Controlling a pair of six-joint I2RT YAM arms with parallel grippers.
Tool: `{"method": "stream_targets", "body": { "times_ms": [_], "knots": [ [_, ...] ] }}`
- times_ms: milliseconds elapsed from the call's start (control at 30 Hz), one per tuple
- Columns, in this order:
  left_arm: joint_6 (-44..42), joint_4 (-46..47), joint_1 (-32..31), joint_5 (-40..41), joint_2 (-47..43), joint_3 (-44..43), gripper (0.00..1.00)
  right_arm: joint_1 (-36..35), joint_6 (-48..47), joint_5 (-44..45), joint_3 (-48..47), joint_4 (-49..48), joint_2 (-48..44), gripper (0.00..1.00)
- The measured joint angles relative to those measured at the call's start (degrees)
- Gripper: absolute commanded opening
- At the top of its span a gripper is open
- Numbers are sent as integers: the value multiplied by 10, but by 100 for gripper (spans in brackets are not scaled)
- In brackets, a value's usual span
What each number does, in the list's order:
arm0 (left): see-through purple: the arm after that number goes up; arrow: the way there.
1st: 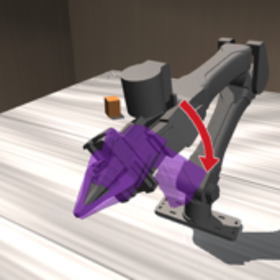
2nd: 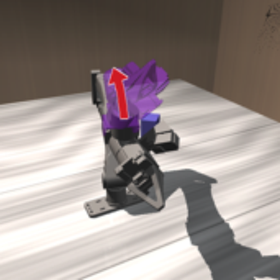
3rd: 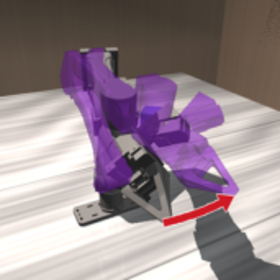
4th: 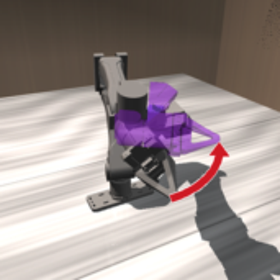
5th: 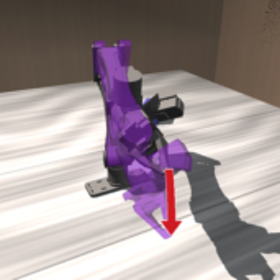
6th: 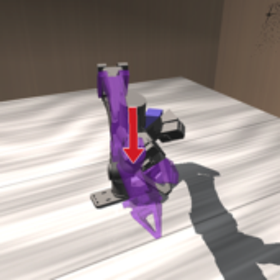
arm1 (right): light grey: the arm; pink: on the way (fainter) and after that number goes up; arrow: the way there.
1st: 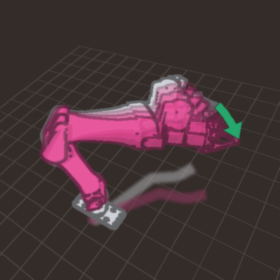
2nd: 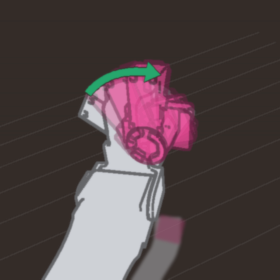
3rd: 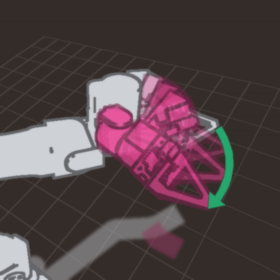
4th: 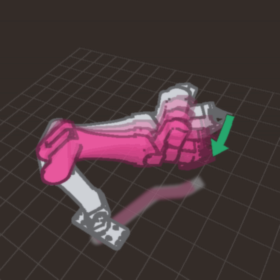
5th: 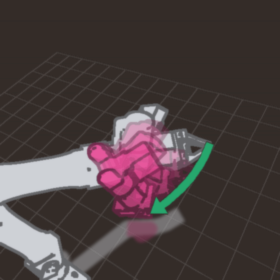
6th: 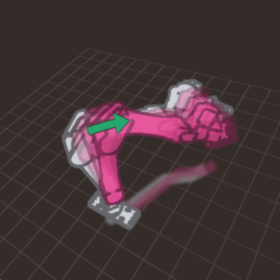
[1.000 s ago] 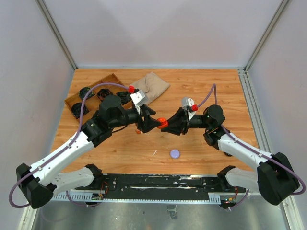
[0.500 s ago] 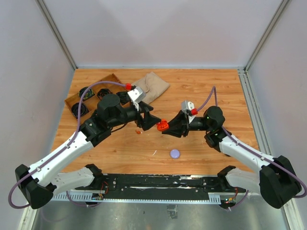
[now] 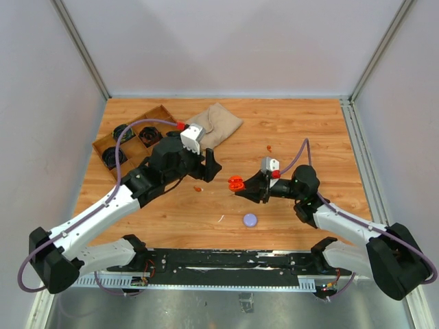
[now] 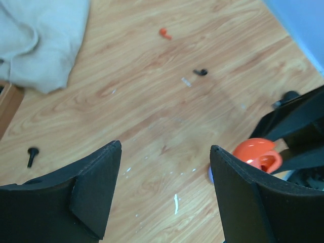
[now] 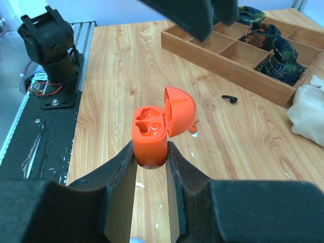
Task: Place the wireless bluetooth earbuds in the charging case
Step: Open the earbud, then pick up the earbud from the center of the board.
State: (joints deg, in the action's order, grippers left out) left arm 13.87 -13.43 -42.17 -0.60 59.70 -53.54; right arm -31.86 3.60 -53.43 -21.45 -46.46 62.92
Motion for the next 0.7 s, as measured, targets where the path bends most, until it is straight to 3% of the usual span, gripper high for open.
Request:
{"method": "stream_targets", "body": {
  "times_ms": [333,700],
  "knots": [
    [31,-18,20,35,89,25,75,0,-5,43,63,-86,0,3],
    [60,-6,71,-6,228,32,75,0,-2,85,103,-170,20,2]
  ]
}}
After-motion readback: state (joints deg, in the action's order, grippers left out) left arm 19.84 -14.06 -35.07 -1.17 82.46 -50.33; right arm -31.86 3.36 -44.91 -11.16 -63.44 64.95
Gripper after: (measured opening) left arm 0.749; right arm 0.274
